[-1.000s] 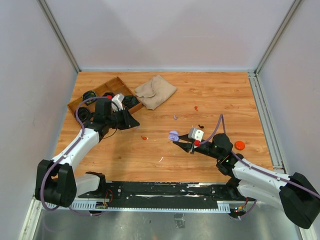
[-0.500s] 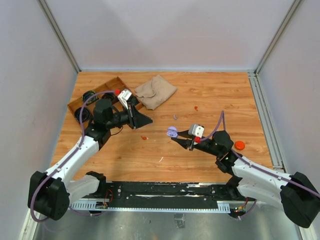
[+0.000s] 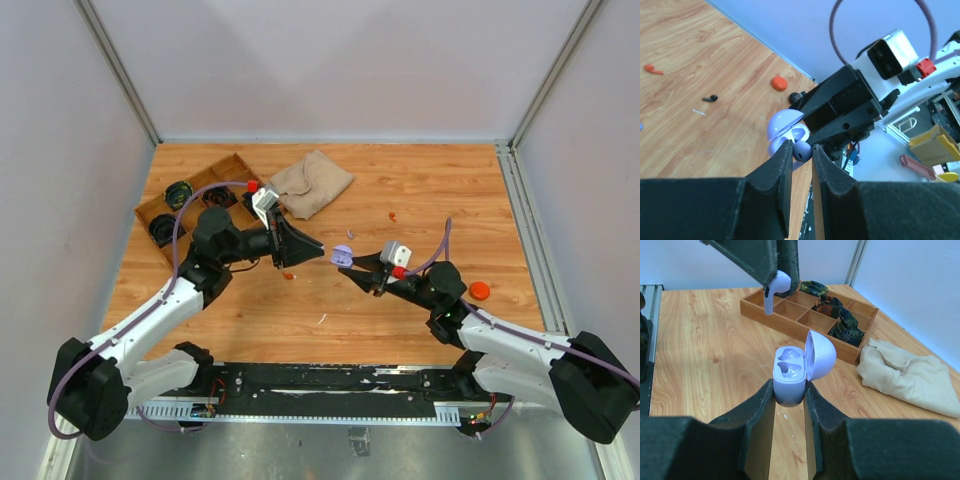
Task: Insert the wireless bluetooth earbuds into the charging case
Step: Place the earbud in the charging case.
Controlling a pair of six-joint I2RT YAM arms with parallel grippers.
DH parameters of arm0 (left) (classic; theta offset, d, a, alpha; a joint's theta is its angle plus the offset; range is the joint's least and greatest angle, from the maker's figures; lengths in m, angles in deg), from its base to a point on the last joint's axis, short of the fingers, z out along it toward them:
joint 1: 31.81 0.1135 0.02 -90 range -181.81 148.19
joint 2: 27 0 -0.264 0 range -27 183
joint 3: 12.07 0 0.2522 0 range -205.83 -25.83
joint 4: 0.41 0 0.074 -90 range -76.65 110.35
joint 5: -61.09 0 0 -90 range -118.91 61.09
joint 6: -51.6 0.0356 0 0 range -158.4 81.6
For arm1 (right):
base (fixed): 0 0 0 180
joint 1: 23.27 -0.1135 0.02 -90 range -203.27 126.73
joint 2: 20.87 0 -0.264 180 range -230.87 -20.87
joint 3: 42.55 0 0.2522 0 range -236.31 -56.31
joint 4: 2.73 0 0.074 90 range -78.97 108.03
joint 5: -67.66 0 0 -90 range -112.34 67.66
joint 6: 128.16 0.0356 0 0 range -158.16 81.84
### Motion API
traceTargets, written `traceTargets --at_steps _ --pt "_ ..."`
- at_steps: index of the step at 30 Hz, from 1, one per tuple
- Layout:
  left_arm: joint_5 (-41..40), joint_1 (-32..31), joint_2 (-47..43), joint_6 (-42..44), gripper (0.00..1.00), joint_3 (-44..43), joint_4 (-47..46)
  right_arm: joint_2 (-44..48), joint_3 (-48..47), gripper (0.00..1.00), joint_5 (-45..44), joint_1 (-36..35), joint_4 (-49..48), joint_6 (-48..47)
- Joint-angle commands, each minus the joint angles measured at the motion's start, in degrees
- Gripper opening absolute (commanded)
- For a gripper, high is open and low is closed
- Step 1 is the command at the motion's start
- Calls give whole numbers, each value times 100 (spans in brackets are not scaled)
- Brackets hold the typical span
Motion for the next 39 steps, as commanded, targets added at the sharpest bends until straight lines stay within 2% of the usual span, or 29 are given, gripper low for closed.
traceTargets --at_steps 1,8,20,39 --pt "234 -176 15 -28 13 41 -709 -20 -150 1 -145 -117 -599 196" --pt "304 -291 63 -231 13 164 -1300 95 -122 1 -237 -172 -651 157" --pt "201 -549 311 -238 13 64 -1539 190 -137 1 -235 -320 -597 35" --pt "-680 -841 213 -185 11 174 -1542 5 -174 1 -343 -451 -791 92"
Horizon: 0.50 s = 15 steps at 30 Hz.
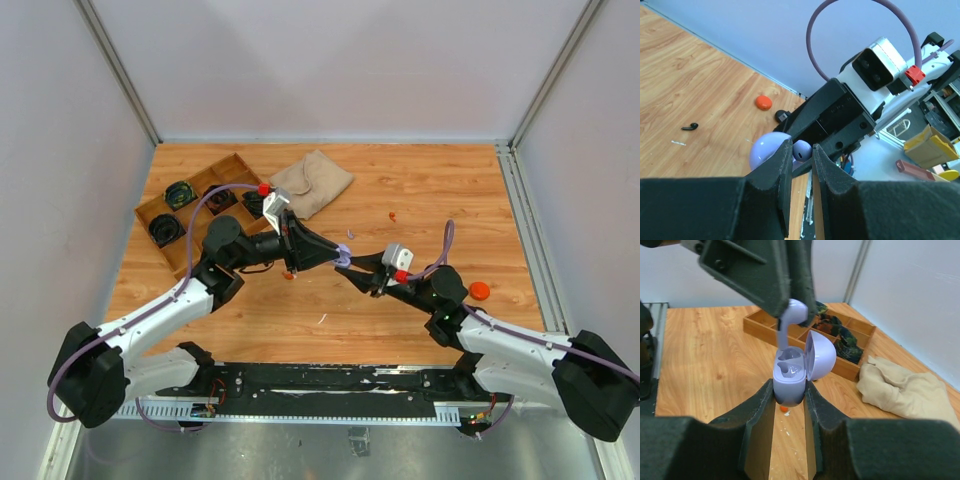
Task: Insert the wireless bluetooth earbuds into the charging case
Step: Place the earbud in the charging case.
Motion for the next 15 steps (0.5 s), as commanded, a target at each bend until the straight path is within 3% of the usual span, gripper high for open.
traceTargets --at_steps 1,15 --pt "-285 -106 -110 38 11 46 -198 -35 -181 1 -90 -222 -334 -9" --pt "-391 -239 -146 58 11 108 -198 -19 -131 1 -278 -241 -510 25"
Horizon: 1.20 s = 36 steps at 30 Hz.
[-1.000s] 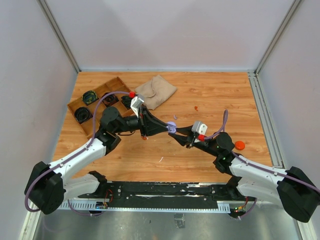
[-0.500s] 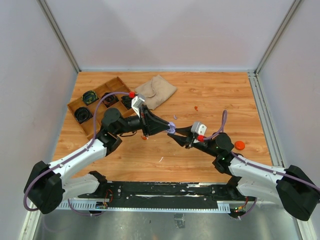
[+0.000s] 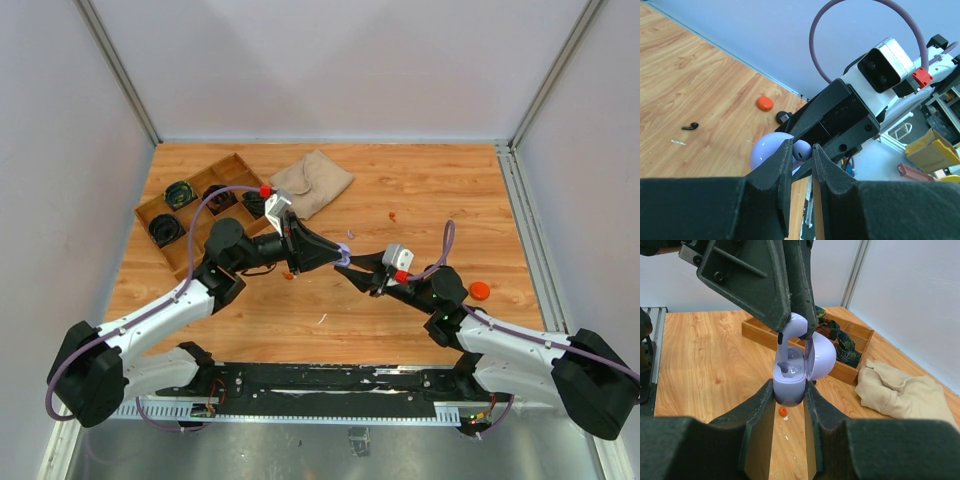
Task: Insert the wireless bluetooth earbuds into the charging case
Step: Place the earbud in the charging case.
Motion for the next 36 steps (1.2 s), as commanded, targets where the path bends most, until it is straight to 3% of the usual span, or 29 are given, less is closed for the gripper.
traceTargets --at_steps 1,14,23,36 --pt "-93 -82 -132 63 11 94 -196 44 -116 1 -158 -125 -403 36" --pt "-216 -126 -96 107 12 188 -197 75 -80 1 -180 -118 -514 99" --pt "-323 -126 -167 8 35 234 -204 97 -53 1 -236 -119 -530 94" --pt "-630 -126 -237 35 44 33 391 132 -1 1 -313 -118 -460 21"
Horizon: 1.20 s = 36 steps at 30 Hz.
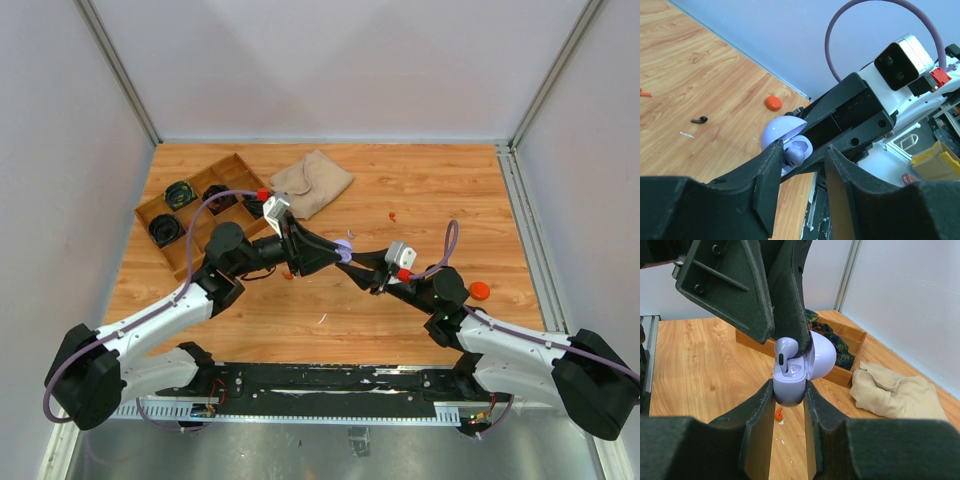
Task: Insert the wireless bluetooth earbuds into the charging case
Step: Place the earbud in the charging case.
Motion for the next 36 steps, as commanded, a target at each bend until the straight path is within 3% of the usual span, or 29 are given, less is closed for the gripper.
traceTargets --at_steps 1,11,25,36 --pt "-237 -52 -158 86 46 -190 449 131 -8 1 -135 -123 -279 -61" --pt "-403 -52 -444 76 52 -402 1171 110 -36 1 -186 -121 -137 -203" --pt "-68 -87 -307 1 39 -609 1268 95 -85 1 -147 -122 -43 -222" --pt "112 -175 -128 87 37 -737 1263 93 -169 1 43 -123 100 -247"
